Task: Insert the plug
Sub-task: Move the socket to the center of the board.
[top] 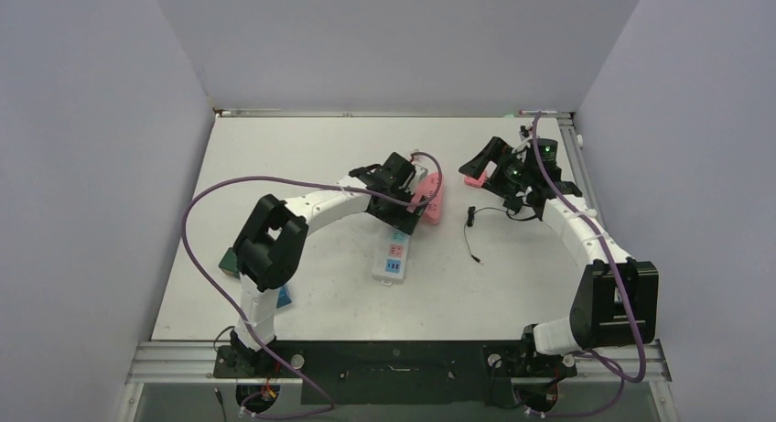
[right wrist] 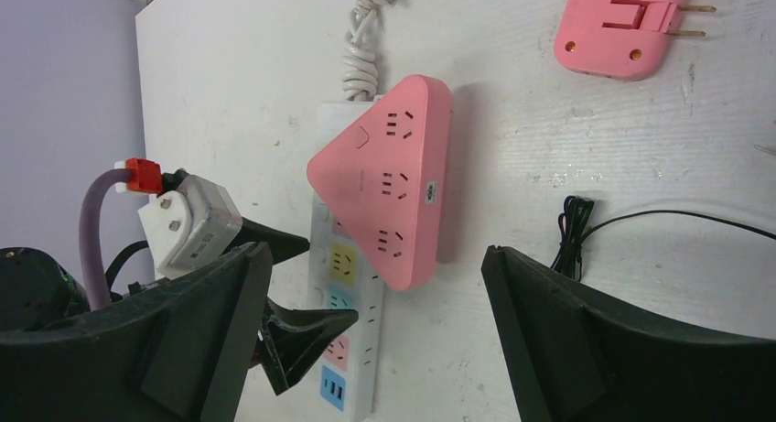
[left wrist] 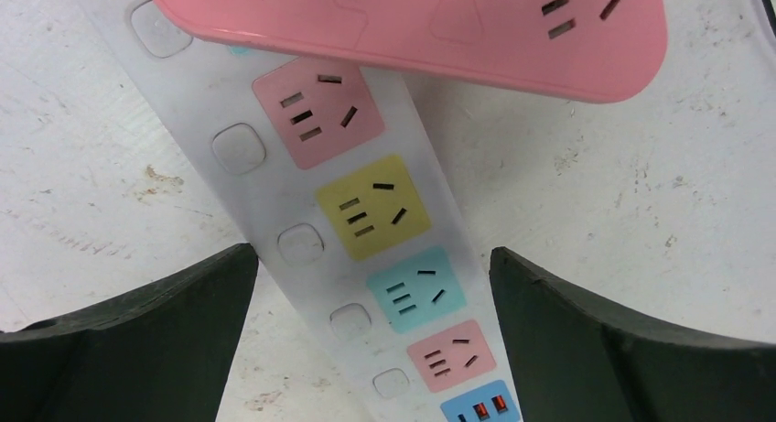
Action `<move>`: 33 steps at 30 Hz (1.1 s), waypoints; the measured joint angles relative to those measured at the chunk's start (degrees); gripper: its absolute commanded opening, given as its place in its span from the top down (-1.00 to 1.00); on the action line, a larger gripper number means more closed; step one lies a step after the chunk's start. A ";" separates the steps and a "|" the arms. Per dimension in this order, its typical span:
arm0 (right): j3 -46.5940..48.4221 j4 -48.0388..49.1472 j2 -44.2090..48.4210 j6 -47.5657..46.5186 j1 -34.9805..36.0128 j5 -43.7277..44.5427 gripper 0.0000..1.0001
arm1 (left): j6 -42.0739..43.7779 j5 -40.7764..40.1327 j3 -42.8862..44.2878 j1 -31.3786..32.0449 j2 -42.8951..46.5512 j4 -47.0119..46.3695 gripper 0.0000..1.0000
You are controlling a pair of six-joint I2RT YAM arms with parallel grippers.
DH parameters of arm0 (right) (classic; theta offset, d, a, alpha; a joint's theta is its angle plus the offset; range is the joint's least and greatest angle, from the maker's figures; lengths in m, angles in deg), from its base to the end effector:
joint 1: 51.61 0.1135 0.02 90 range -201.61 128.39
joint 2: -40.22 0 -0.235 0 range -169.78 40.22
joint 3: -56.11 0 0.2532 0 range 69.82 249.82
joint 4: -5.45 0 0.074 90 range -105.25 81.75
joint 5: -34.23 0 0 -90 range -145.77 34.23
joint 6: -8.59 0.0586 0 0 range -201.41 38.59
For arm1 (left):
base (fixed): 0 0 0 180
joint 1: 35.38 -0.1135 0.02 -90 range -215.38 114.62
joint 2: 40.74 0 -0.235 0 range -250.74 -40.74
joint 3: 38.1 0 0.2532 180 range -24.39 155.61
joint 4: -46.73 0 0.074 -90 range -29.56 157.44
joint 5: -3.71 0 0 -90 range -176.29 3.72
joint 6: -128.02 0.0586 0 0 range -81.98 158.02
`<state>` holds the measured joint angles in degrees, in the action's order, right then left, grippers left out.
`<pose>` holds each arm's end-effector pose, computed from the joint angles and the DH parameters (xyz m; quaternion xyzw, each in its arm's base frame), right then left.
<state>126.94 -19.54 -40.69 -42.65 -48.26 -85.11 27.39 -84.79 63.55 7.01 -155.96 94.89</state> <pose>0.3323 0.0482 0.2294 0.1498 0.8532 0.3700 0.3357 0.3159 -0.2904 0.1499 0.2684 0.9318 -0.1204 0.2128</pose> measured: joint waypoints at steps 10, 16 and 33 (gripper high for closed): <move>-0.20 0.17 1.05 -0.37 0.00 -0.02 -0.79 | 0.39 -2.16 -2.73 0.98 -0.09 -2.91 -0.92; -1.40 0.52 1.05 -0.11 0.02 -0.02 -0.79 | 1.55 -2.49 -3.41 0.90 -0.11 -4.31 -0.92; 4.15 0.11 -1.99 -2.27 5.51 5.44 -0.80 | 35.01 -3.61 -14.86 -8.50 6.82 2.91 -0.56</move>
<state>131.10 -19.43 -42.67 -44.92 -42.75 -79.67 62.40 -88.39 48.69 -1.49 -149.14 97.80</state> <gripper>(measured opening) 0.898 0.872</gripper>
